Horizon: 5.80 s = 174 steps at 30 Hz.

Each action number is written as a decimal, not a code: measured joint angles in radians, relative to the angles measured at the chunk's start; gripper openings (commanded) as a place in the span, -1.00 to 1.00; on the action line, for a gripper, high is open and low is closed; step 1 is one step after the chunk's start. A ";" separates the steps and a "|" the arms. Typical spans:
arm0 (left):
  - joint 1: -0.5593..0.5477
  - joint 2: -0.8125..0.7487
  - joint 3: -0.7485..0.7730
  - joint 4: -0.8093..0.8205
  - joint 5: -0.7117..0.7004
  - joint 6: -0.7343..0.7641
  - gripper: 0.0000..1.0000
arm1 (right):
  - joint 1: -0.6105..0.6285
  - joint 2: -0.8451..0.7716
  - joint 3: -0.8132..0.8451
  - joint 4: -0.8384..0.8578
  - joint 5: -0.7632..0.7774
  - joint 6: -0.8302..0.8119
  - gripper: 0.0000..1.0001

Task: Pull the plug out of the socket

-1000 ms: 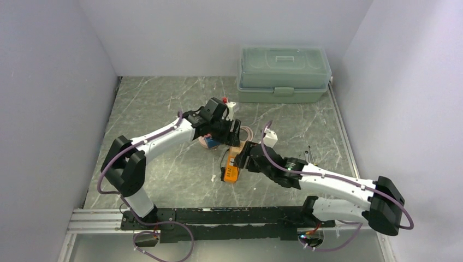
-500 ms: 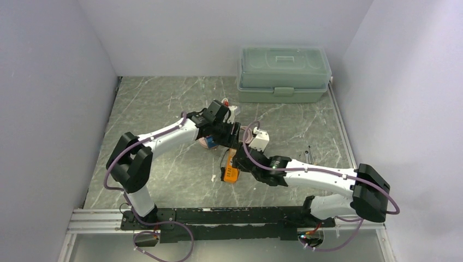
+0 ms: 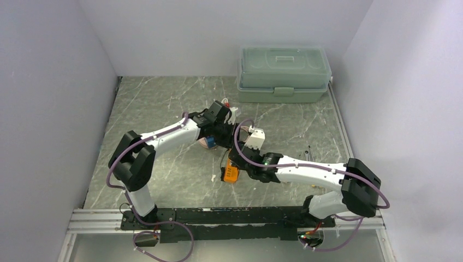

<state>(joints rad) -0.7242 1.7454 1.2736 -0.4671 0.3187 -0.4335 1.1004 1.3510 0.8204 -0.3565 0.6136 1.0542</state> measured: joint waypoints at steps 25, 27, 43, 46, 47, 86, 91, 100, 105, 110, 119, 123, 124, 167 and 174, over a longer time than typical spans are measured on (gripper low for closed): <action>-0.001 -0.002 -0.016 0.003 0.025 -0.024 -0.10 | 0.000 0.101 0.071 -0.070 0.019 -0.015 -0.22; -0.001 -0.002 -0.016 0.003 0.026 -0.024 -0.12 | 0.000 0.111 0.078 -0.077 0.019 -0.019 -0.24; -0.011 -0.027 -0.046 0.009 0.018 -0.014 -0.32 | 0.003 0.116 0.085 -0.095 0.031 -0.022 -0.29; -0.014 -0.026 -0.047 0.008 0.027 -0.013 -0.35 | -0.006 0.074 0.038 -0.068 0.024 -0.016 -0.29; -0.017 -0.026 -0.047 0.008 0.029 -0.013 -0.36 | -0.009 0.055 0.019 -0.060 0.019 -0.014 -0.29; 0.076 -0.122 -0.108 0.122 0.115 -0.045 0.10 | -0.018 0.010 -0.031 -0.011 0.007 -0.068 -0.66; 0.072 -0.044 -0.100 0.132 0.171 -0.076 0.12 | -0.018 0.006 -0.036 -0.005 0.007 -0.068 -0.67; 0.070 -0.003 -0.079 0.138 0.200 -0.085 0.10 | -0.018 0.003 -0.042 0.001 0.007 -0.068 -0.71; 0.070 0.006 -0.069 0.144 0.200 -0.085 0.04 | -0.017 0.003 -0.042 0.000 0.008 -0.068 -0.73; 0.070 0.031 -0.055 0.136 0.192 -0.088 -0.04 | -0.013 0.004 -0.042 -0.002 0.016 -0.066 -0.75; 0.063 0.040 -0.026 0.079 0.176 -0.084 -0.13 | 0.001 0.016 -0.031 -0.011 0.035 -0.064 -0.78; 0.059 0.040 -0.023 0.072 0.171 -0.084 -0.15 | 0.013 0.031 -0.010 -0.037 0.050 -0.064 -0.79; 0.057 0.040 -0.022 0.072 0.169 -0.084 -0.16 | 0.017 0.035 -0.004 -0.046 0.056 -0.064 -0.79; 0.021 0.040 -0.033 0.068 0.182 -0.075 -0.22 | 0.064 0.023 0.005 -0.143 0.112 -0.029 -1.00; 0.023 0.040 -0.031 0.061 0.181 -0.074 -0.23 | 0.077 0.043 0.025 -0.166 0.134 -0.023 -1.00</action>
<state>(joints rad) -0.7017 1.7851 1.2423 -0.4065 0.4995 -0.5079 1.1774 1.3937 0.8452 -0.5224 0.7475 1.0317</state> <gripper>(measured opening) 0.391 0.337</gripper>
